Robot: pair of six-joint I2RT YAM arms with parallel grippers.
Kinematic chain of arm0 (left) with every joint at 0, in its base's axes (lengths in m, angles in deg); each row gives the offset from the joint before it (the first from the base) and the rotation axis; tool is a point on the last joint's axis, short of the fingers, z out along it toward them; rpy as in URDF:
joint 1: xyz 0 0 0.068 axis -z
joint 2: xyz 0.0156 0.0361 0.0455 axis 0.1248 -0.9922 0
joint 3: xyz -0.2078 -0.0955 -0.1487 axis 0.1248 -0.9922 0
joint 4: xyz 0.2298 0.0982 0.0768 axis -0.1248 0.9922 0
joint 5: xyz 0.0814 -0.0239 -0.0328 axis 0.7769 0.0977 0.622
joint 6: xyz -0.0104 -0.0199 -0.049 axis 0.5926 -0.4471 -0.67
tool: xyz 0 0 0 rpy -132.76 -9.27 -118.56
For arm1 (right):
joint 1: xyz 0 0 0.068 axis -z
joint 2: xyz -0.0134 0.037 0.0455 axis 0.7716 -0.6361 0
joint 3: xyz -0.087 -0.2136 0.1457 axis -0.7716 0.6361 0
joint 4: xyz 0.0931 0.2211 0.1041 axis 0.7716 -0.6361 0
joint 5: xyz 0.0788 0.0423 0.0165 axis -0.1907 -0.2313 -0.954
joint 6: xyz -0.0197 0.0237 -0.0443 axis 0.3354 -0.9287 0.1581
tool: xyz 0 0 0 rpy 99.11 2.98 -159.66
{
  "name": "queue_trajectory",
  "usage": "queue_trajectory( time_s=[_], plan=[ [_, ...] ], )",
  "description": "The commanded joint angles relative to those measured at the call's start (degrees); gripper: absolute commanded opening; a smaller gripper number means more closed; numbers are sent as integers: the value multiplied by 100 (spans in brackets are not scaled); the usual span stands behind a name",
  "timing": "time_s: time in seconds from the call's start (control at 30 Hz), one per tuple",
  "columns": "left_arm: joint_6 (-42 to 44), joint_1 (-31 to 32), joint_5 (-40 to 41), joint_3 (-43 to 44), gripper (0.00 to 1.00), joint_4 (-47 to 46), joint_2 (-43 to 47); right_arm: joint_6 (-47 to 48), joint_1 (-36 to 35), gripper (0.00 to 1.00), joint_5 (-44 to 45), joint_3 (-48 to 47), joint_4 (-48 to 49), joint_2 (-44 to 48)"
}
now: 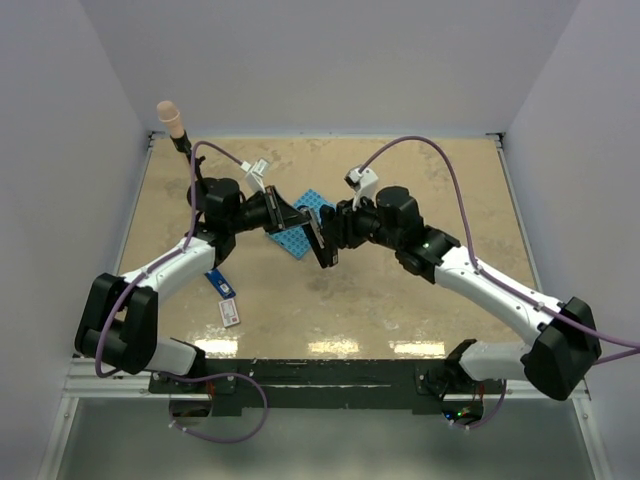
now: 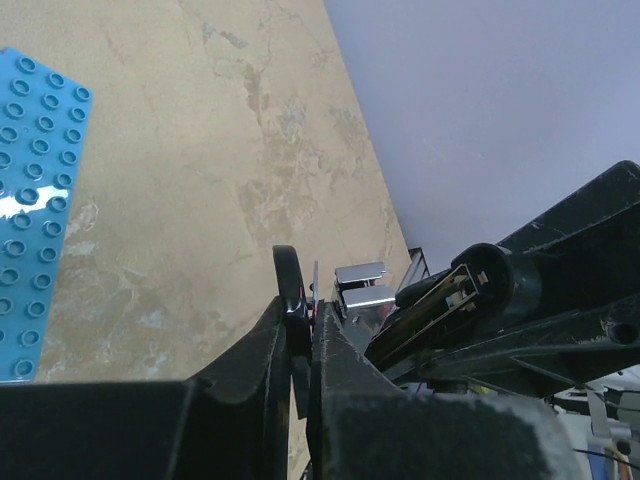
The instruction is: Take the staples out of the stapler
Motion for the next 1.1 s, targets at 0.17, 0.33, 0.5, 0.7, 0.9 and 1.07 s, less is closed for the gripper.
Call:
queue_trajectory(
  time_s=[0.17, 0.33, 0.5, 0.7, 0.9, 1.07],
  plan=[
    [754, 25, 33, 3, 0, -119, 364, 123, -1, 55, 437, -1071, -692, -232],
    [807, 25, 68, 3, 0, -40, 365, 360, 0, 66, 455, -1441, -1052, -584],
    [886, 25, 120, 56, 0, 38, 347, 554, -1, 72, 209, -1898, -1202, -1031],
    [886, 25, 173, 109, 0, 135, 330, 572, -9, 67, 60, -2197, -1246, -1349],
    [921, 33, 261, 170, 0, 267, 330, 615, -1, 52, -72, -2171, -1220, -1525],
    [825, -10, 559, 214, 0, 460, 330, 730, -1, 26, -222, -1943, -1290, -1438]
  ],
)
